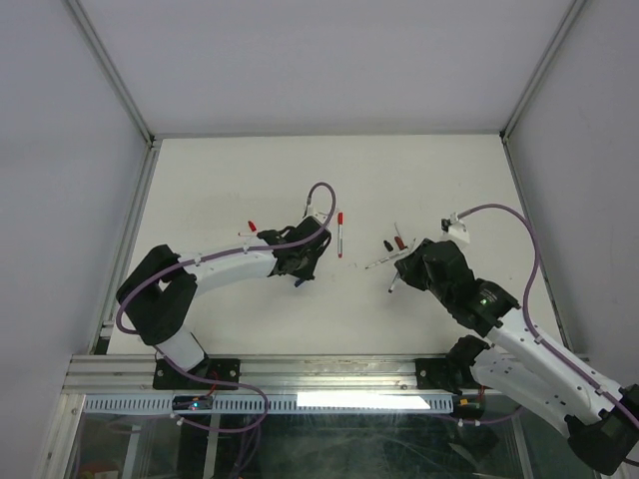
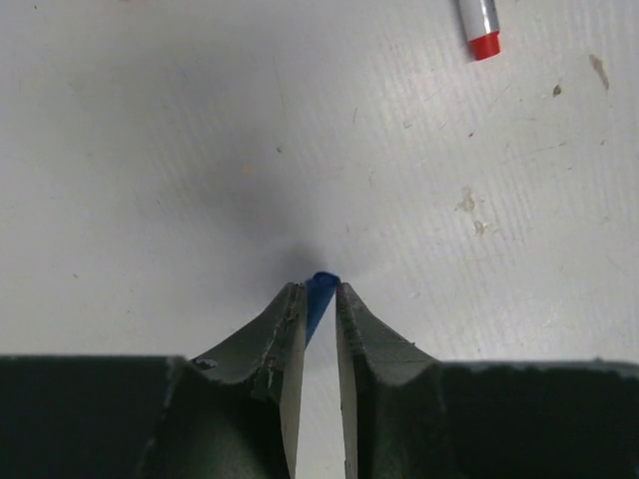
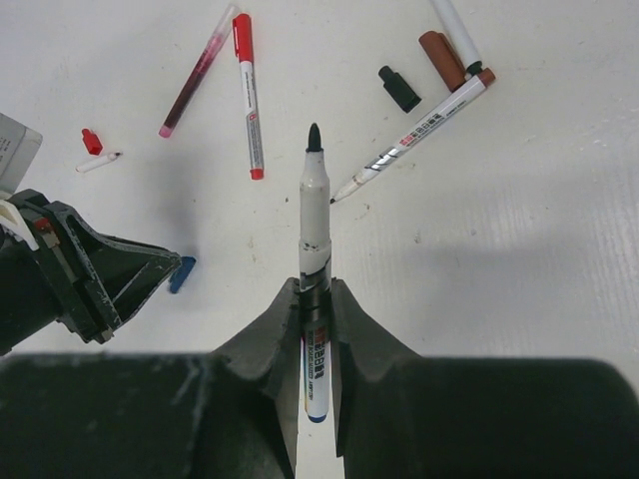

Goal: Insert the pens into the pen caps
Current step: Insert the pen cap onto the pen.

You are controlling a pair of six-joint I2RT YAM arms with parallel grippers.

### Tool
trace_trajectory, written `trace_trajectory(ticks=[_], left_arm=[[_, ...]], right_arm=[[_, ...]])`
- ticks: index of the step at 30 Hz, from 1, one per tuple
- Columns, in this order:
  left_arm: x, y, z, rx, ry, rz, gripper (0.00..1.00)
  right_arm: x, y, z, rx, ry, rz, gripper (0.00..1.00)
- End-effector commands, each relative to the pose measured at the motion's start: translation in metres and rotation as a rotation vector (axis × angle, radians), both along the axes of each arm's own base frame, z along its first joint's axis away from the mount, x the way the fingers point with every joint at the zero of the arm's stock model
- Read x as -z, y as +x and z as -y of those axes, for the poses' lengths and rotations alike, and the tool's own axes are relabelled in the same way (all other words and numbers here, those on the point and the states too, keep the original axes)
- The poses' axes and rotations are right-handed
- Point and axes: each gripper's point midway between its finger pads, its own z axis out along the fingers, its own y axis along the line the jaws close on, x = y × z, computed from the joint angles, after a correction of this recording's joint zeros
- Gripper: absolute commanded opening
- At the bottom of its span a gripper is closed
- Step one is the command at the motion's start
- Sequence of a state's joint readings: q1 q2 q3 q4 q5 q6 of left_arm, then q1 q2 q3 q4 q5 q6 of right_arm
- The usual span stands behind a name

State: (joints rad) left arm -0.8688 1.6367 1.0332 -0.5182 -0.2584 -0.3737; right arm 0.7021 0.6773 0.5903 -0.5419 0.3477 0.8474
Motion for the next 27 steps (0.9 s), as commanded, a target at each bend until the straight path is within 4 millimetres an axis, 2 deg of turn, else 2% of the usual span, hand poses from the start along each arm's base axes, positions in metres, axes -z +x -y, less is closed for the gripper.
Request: trace_trajectory(ticks=[1, 4, 8, 13, 17, 21, 27], left_arm=[[-0.004, 0.001, 0.002, -0.046, -0.048, 0.014, 0.19], [0.002, -0.002, 0.001, -0.039, -0.042, -0.002, 0.19], [0.001, -0.003, -0.002, -0.04, -0.039, 0.003, 0.21], [-0.014, 0.003, -0.009, -0.05, -0.028, 0.053, 0.26], [-0.024, 0.008, -0.024, -0.025, 0.028, 0.089, 0.34], [-0.032, 0.003, -0.029, 0.125, 0.054, 0.091, 0.48], [-0.028, -0.001, -0.027, 0.316, 0.093, 0.062, 0.52]], right_arm=[[-0.017, 0.009, -0.013, -0.019, 0.061, 0.048, 0.0], [-0.017, 0.009, -0.013, -0.021, 0.061, 0.05, 0.0], [-0.017, 0.008, -0.01, -0.013, 0.058, 0.057, 0.0], [-0.017, 0.008, -0.01, -0.012, 0.059, 0.056, 0.0], [-0.015, 0.008, -0.01, -0.014, 0.057, 0.051, 0.0], [-0.013, 0.008, -0.011, -0.018, 0.057, 0.047, 0.0], [-0.012, 0.01, -0.015, -0.028, 0.064, 0.047, 0.0]])
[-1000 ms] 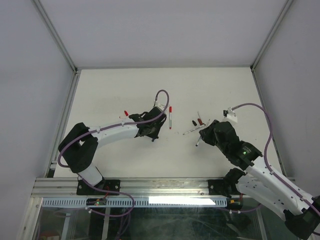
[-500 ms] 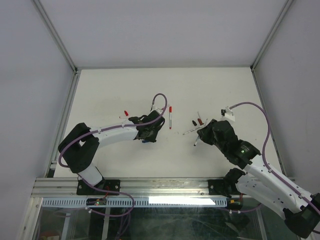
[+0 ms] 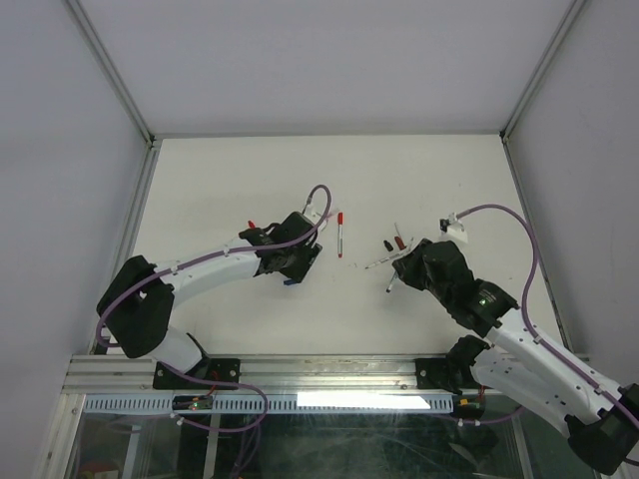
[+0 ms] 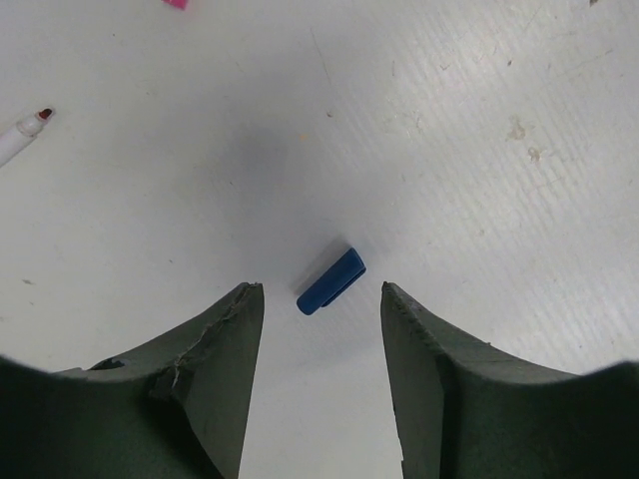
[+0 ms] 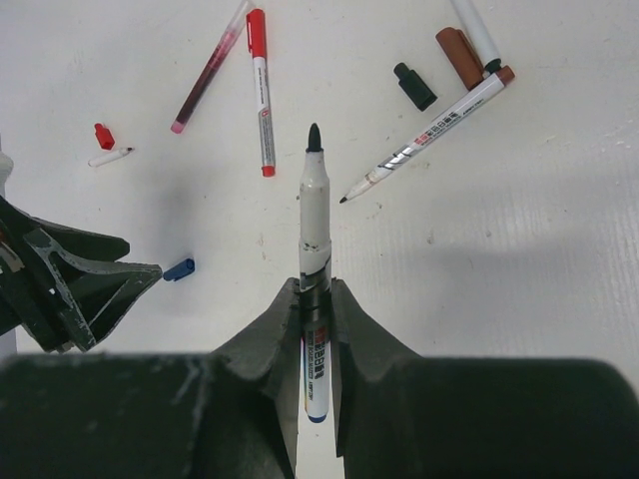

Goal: Insert the pens into the pen caps
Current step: Insert the pen cap onto the pen.

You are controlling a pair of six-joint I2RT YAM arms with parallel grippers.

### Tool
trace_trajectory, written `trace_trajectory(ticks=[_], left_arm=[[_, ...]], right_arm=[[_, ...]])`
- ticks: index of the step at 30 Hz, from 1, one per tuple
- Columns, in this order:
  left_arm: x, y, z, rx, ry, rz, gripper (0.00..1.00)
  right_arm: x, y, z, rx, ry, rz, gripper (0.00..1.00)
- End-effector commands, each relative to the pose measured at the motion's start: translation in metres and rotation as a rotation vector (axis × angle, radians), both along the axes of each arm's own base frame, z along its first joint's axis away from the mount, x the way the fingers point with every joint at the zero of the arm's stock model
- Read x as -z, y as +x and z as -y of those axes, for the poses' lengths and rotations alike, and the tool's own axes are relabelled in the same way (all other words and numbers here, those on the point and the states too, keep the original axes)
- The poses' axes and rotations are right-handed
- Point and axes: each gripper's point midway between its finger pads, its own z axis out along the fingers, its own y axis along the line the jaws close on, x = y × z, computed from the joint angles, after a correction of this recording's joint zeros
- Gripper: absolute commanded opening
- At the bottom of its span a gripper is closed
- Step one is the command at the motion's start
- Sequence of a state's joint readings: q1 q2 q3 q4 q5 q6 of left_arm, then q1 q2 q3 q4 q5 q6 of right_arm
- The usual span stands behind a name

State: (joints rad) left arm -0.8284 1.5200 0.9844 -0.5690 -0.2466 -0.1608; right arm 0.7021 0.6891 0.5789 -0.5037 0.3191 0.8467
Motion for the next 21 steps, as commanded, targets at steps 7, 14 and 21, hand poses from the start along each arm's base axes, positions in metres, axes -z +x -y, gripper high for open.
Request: trace_trajectory(ticks=[7, 14, 21], left_arm=[[0.007, -0.003, 0.014, 0.282, -0.027, -0.103, 0.47], [0.033, 0.011, 0.002, 0.257, 0.069, -0.113, 0.45], [0.046, 0.013, -0.001, 0.251, 0.1, -0.127, 0.42]], right_arm=[[-0.01, 0.009, -0.007, -0.003, 0.034, 0.042, 0.0], [-0.011, 0.009, -0.007, -0.006, 0.032, 0.046, 0.0], [-0.011, 0.009, -0.007, -0.004, 0.032, 0.045, 0.0]])
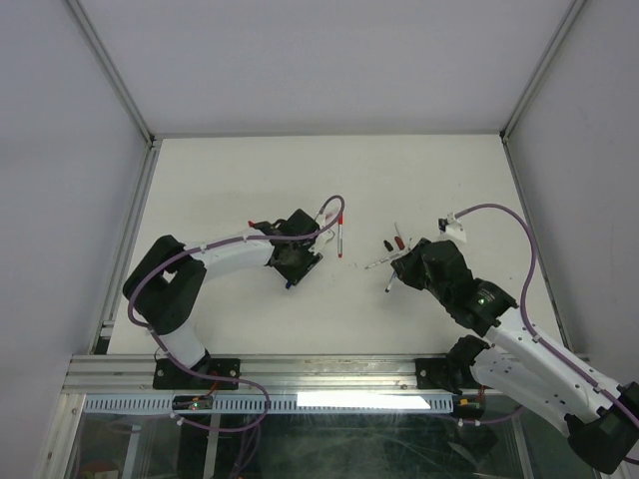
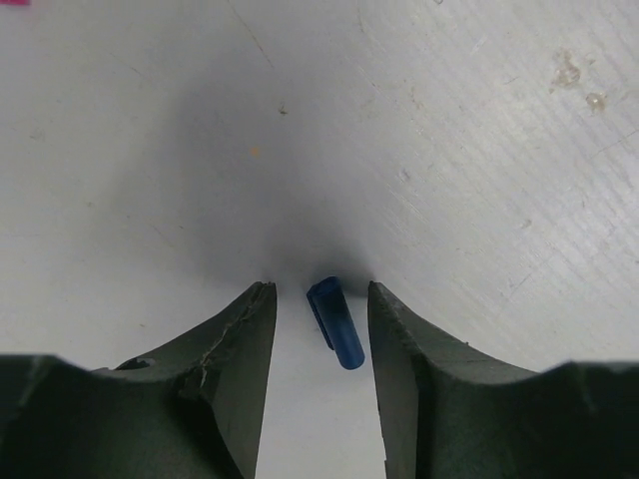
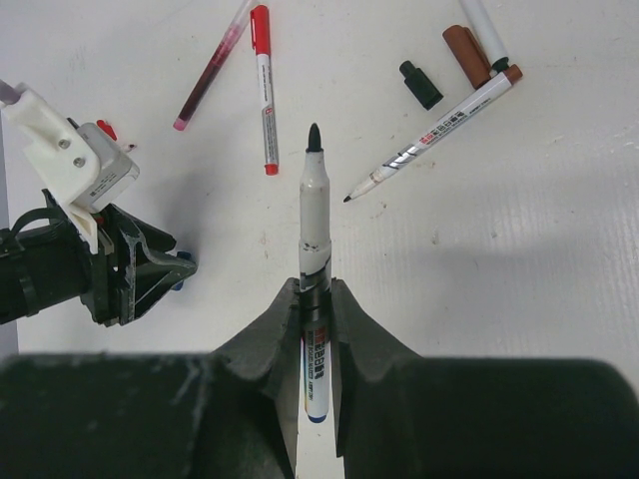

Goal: Insert the pens into the pen caps
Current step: Insert the pen cap onto the pen.

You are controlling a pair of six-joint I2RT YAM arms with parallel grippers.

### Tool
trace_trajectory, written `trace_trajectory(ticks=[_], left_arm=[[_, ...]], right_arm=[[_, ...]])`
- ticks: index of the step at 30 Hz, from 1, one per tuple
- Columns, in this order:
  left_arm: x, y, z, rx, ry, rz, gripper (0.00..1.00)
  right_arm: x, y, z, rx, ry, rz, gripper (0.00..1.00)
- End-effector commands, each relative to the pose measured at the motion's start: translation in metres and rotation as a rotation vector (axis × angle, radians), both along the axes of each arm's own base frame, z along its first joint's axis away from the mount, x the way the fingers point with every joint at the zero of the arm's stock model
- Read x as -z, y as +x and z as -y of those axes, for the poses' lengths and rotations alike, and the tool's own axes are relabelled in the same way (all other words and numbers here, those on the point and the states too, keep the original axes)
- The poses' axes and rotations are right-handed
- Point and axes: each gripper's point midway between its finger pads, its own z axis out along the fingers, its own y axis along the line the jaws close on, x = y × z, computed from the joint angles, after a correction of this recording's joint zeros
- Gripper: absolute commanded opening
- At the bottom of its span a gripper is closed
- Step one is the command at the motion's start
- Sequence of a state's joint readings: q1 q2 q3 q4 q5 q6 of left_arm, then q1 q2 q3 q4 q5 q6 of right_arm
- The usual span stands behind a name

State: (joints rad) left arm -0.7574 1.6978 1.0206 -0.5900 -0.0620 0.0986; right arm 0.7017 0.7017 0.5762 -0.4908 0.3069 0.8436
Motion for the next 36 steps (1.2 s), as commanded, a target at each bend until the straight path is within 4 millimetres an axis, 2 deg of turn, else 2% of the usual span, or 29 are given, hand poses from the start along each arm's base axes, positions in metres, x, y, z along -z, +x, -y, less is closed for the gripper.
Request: trace_trajectory(ticks=[1, 7, 12, 13, 16, 18, 21, 26, 36], left_arm=[[-0.001, 0.014, 0.004, 0.009, -0.001, 0.036, 0.41], [0.004, 0.009, -0.002, -0.035, 0.027, 0.0, 0.28], [0.0, 0.012, -0.005, -0.155, -0.007, -0.012, 0.22], [-0.002, 0.014, -0.004, -0.18, -0.031, -0.014, 0.22], [-0.009, 0.021, -0.006, -0.242, -0.057, 0.0, 0.31], [-0.014, 0.025, -0.011, -0.275, -0.056, 0.01, 0.41], [-0.019, 0.026, -0.017, -0.301, -0.039, 0.014, 0.45], [-0.02, 0.014, -0.01, -0.316, -0.078, -0.048, 0.45], [-0.006, -0.009, -0.015, -0.424, -0.08, -0.139, 0.39]], right_arm=[[-0.013, 0.008, -0.004, 0.007, 0.031, 0.051, 0.0], [-0.012, 0.01, -0.004, 0.01, 0.028, 0.051, 0.0], [-0.011, 0.011, -0.007, 0.003, 0.024, 0.048, 0.0], [-0.011, 0.011, -0.007, 0.002, 0.024, 0.046, 0.0], [-0.009, 0.012, -0.008, -0.003, 0.026, 0.044, 0.0], [-0.009, 0.012, -0.009, -0.005, 0.026, 0.042, 0.0], [-0.009, 0.012, -0.01, -0.009, 0.026, 0.043, 0.0], [-0.009, 0.013, -0.012, -0.013, 0.028, 0.043, 0.0], [-0.01, 0.013, -0.012, -0.015, 0.032, 0.043, 0.0]])
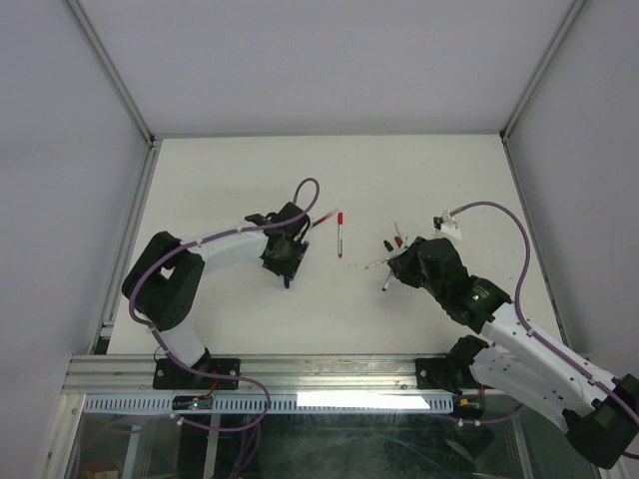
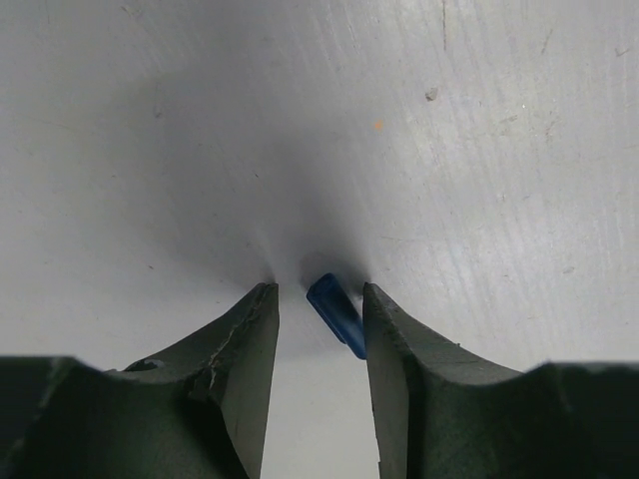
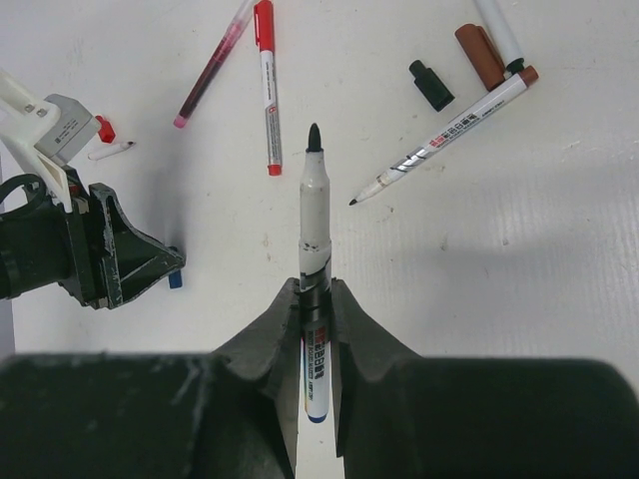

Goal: Insert the pens into the pen caps
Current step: Insert the pen cap onto the pen.

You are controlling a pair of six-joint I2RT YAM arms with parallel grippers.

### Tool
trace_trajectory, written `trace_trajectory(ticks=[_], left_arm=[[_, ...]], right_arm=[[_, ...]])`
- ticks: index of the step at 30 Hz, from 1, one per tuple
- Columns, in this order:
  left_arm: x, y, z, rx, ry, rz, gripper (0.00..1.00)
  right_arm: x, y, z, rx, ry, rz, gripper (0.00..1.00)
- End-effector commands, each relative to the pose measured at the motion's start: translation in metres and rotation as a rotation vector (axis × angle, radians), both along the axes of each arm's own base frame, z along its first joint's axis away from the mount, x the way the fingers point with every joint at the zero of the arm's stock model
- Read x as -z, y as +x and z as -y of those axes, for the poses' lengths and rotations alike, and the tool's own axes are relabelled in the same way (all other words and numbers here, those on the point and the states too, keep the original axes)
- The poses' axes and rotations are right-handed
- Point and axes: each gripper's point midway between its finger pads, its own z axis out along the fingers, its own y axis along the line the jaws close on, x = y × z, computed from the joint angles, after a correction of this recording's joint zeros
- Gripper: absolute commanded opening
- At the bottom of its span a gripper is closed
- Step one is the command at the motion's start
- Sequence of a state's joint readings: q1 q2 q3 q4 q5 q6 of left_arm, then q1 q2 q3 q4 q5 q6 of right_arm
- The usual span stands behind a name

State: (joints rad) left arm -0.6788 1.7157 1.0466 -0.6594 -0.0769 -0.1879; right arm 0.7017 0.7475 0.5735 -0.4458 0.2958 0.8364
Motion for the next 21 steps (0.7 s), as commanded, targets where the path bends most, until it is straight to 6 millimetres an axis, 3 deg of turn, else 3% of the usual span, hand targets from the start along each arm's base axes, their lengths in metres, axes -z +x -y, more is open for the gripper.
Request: trace_trajectory(ticks=[1, 8, 21], left_arm=[[-0.006, -0.015, 0.003, -0.09, -0.051, -0.048, 0.38], [-0.002, -0.026, -0.011, -0.166, 0.0, -0.068, 0.36], [0.008, -0.034, -0.007, -0.213, 0.057, -0.063, 0.26]], right_arm=[[-0.014, 0.007, -0.005, -0.001, 0.034, 0.047, 0.0], [-0.014, 0.006, -0.002, 0.004, 0.032, 0.05, 0.0], [-0.015, 0.004, -0.002, 0.005, 0.041, 0.046, 0.0]])
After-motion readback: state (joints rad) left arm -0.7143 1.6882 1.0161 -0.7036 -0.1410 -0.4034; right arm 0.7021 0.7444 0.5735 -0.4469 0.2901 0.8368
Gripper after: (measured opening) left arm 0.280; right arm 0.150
